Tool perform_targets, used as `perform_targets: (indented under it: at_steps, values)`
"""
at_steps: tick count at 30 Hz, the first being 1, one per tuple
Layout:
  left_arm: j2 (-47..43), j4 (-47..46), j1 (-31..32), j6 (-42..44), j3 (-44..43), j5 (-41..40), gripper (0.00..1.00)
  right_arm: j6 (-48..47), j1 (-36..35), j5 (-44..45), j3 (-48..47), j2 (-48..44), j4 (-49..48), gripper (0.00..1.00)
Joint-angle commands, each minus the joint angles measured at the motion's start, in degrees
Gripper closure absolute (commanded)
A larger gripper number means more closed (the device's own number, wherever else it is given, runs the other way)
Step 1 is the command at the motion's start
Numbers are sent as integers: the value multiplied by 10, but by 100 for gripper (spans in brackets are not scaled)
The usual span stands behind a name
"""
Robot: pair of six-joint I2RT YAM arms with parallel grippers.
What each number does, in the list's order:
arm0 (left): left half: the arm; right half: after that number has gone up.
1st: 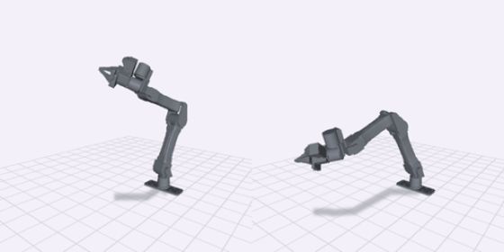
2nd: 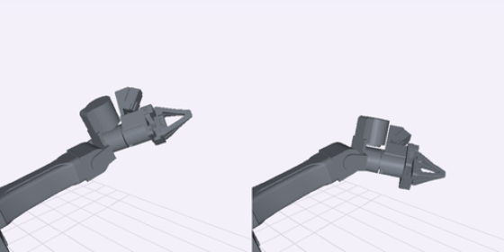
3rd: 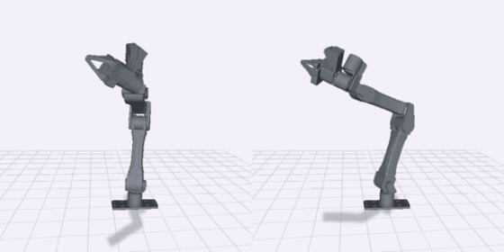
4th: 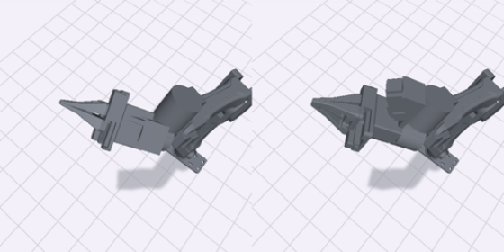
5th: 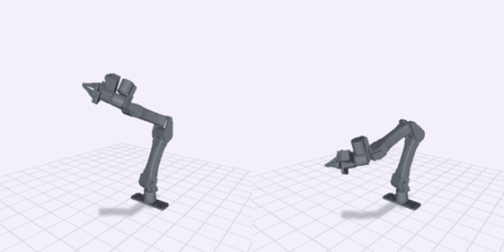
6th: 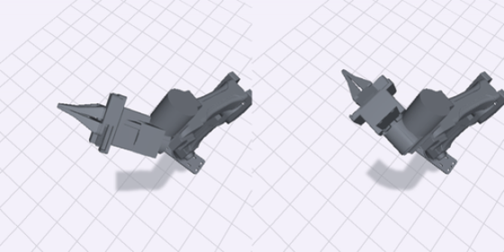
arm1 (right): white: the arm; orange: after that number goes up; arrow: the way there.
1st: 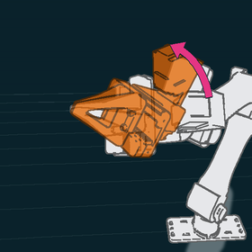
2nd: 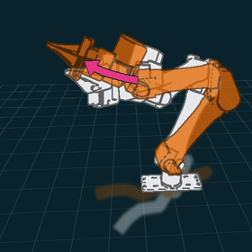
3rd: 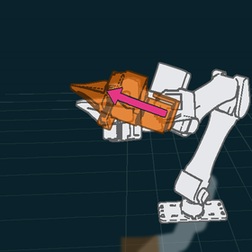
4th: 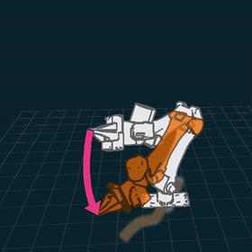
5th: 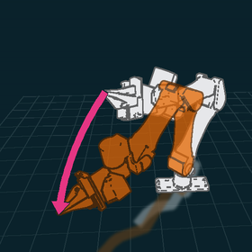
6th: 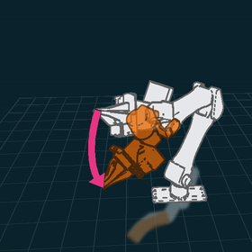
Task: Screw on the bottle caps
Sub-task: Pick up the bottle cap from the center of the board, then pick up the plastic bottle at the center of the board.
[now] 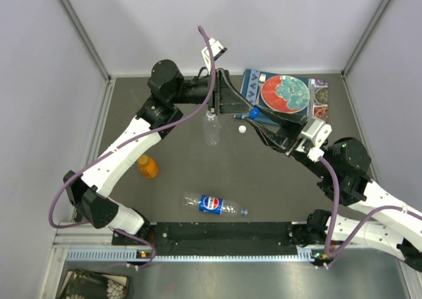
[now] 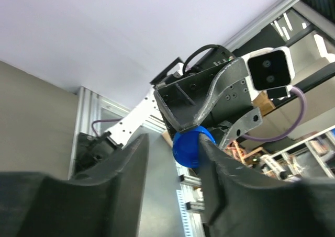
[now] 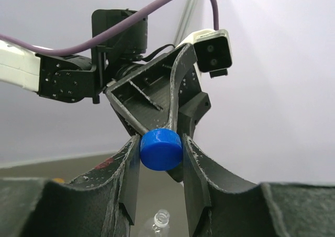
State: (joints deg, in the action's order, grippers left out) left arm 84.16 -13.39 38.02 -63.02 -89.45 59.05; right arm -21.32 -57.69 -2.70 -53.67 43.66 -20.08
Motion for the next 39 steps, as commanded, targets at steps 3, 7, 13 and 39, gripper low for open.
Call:
perform_targets:
  at_steps: [3, 7, 13, 39]
  values:
    - [-35, 11, -26, 68, 20, 1, 29, 23, -21, -17, -42, -19, 51, 76]
    - [-64, 54, -54, 140, 79, 32, 25, 40, -29, -27, -60, -53, 105, 76]
    - [-109, 435, -59, 639, 96, 28, 25, 81, -28, -33, -93, -92, 199, 76]
    - [-173, 485, 153, 1123, 487, -388, 2, 123, -28, 12, -105, -103, 269, 75]
